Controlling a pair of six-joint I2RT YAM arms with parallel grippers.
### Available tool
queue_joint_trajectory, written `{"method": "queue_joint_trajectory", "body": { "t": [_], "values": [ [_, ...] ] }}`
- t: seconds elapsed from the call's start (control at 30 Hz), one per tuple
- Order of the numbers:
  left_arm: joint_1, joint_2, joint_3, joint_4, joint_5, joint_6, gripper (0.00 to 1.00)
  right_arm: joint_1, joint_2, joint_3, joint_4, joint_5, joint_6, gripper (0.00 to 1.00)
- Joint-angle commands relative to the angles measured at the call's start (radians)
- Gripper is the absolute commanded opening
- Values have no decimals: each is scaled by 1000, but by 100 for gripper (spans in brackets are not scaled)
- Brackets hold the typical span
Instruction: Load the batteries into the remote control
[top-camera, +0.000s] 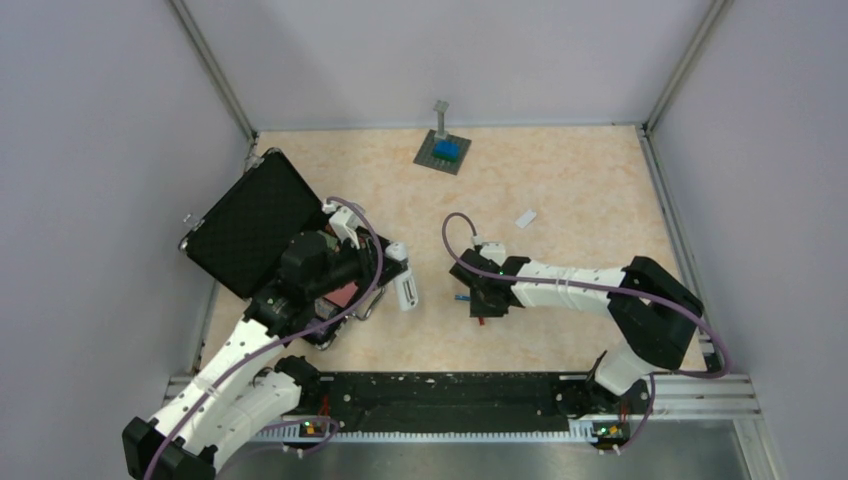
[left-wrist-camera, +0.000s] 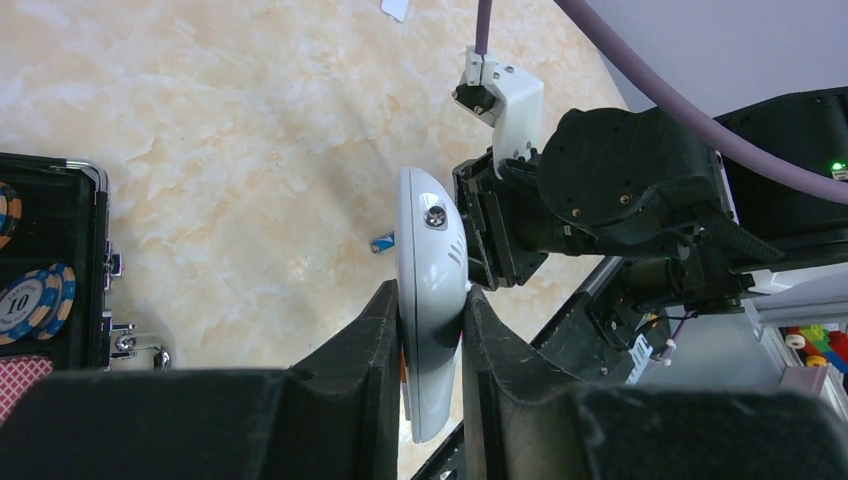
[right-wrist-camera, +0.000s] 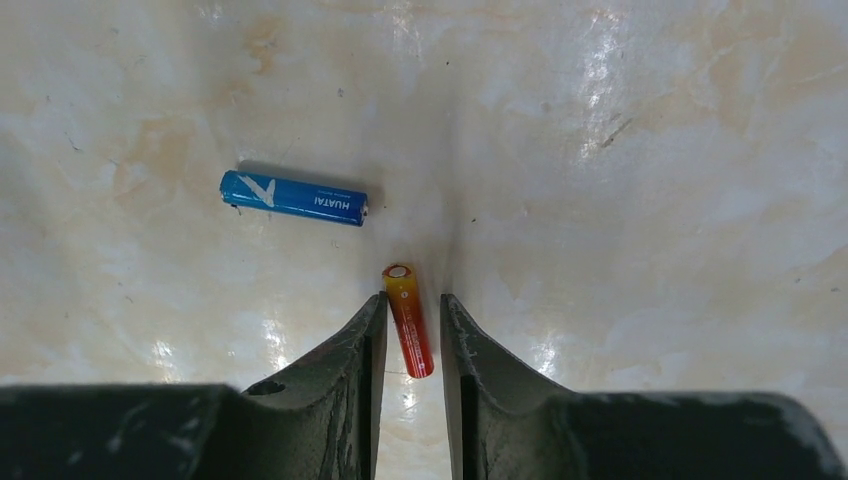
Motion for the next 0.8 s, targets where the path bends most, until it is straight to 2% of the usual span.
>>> {"method": "queue_joint_trajectory", "body": {
  "t": [0.0,0.17,0.27,0.5,0.67,0.77],
  "values": [
    [6,-4,0,33,-16,-21,0,12,16,29,-35,-9,-12,25],
    [7,-1,-1,32,-19,-28,0,12,4,32,-68,-14,-59,33],
    [6,-3,-2,32,-26,-30,0,17,8,32,-75,-27,-95,34],
    [9,1,-2,33,-33,-33,0,20,31,22,-59,-25,-127,20],
    [7,11,1,37,-27,-41,0,20,-4,26,-48,-13,-128,5],
    [9,25,2,48,-7,-56,0,20,-66,23,-40,-18,-128,2]
  ]
}}
